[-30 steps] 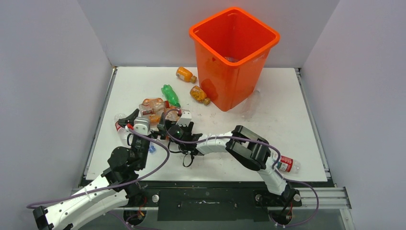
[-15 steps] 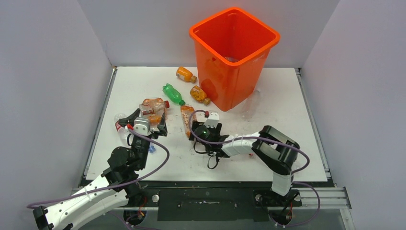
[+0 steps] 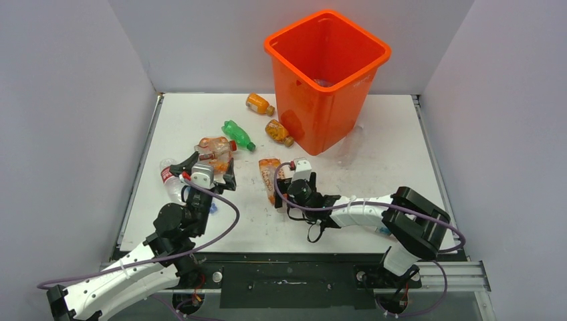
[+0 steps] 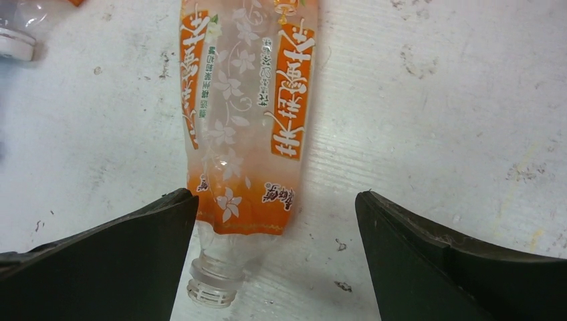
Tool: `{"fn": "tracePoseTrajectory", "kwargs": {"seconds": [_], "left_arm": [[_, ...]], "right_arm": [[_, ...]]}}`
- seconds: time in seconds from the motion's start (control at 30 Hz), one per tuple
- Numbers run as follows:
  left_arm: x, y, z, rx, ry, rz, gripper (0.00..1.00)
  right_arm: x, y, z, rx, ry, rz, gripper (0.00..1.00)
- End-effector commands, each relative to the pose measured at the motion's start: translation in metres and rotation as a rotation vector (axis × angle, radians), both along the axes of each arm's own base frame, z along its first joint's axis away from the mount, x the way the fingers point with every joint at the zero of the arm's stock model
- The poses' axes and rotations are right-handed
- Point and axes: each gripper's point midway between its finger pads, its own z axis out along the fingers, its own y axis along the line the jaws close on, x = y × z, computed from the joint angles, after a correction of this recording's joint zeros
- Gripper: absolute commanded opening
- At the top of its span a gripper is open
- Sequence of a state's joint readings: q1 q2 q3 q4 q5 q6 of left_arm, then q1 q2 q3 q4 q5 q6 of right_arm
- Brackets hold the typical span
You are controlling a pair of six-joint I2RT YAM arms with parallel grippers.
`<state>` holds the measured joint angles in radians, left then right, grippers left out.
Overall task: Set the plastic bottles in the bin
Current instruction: Pick up the plastic bottle at the center of the board.
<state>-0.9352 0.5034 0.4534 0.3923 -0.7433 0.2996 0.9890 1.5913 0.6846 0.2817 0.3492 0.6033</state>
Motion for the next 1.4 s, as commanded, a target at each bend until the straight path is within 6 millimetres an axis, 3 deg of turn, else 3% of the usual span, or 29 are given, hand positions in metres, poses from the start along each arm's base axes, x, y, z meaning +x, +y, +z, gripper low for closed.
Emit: {"fn": "tracePoseTrajectory", "kwargs": {"seconds": [0.0, 0.23, 0.4, 0.47, 0.63, 0.8, 0.9, 1.03, 1.17, 1.37], "left_arm": [[0.0, -0.007, 0.003, 0.002, -0.007, -0.025, 0.96], [0.0, -0.012, -0.001, 0.026, -0.001, -0.037, 0.96], [0.0, -0.017, -0.002, 0.036, -0.001, -0.058, 0.96], [-0.001, -0.018, -0.003, 0.041, -0.001, -0.065, 0.96], [-0.001, -0.033, -0.009, 0.087, 0.01, -0.127, 0.96], [-0.004, -0.053, -0.017, 0.135, 0.028, -0.203, 0.96], [-0.009, -0.065, -0.02, 0.165, 0.018, -0.276, 0.96], [-0.025, -0.086, -0.018, 0.198, -0.018, -0.426, 0.96], [-0.048, -0.11, -0.026, 0.278, -0.062, -0.616, 0.96], [-0.064, -0.13, -0.036, 0.366, -0.095, -0.756, 0.96]], "right_arm": [[0.009, 0.03, 0.016, 0.017, -0.015, 0.085, 0.91], [-0.003, 0.04, -0.023, -0.018, 0.083, 0.126, 0.96], [-0.009, 0.026, -0.044, -0.068, 0.12, 0.097, 0.94], [-0.011, 0.02, -0.05, -0.087, 0.124, 0.089, 0.87], [-0.015, 0.002, -0.053, -0.142, 0.114, 0.088, 0.45], [-0.024, -0.013, -0.023, -0.139, 0.062, 0.122, 0.31], [-0.035, -0.022, 0.011, -0.132, 0.01, 0.139, 0.24], [-0.054, -0.034, 0.057, -0.083, -0.016, 0.16, 0.06], [-0.084, -0.027, 0.1, 0.004, 0.036, 0.31, 0.05], [-0.118, -0.046, 0.128, -0.099, 0.185, 0.412, 0.05]]}}
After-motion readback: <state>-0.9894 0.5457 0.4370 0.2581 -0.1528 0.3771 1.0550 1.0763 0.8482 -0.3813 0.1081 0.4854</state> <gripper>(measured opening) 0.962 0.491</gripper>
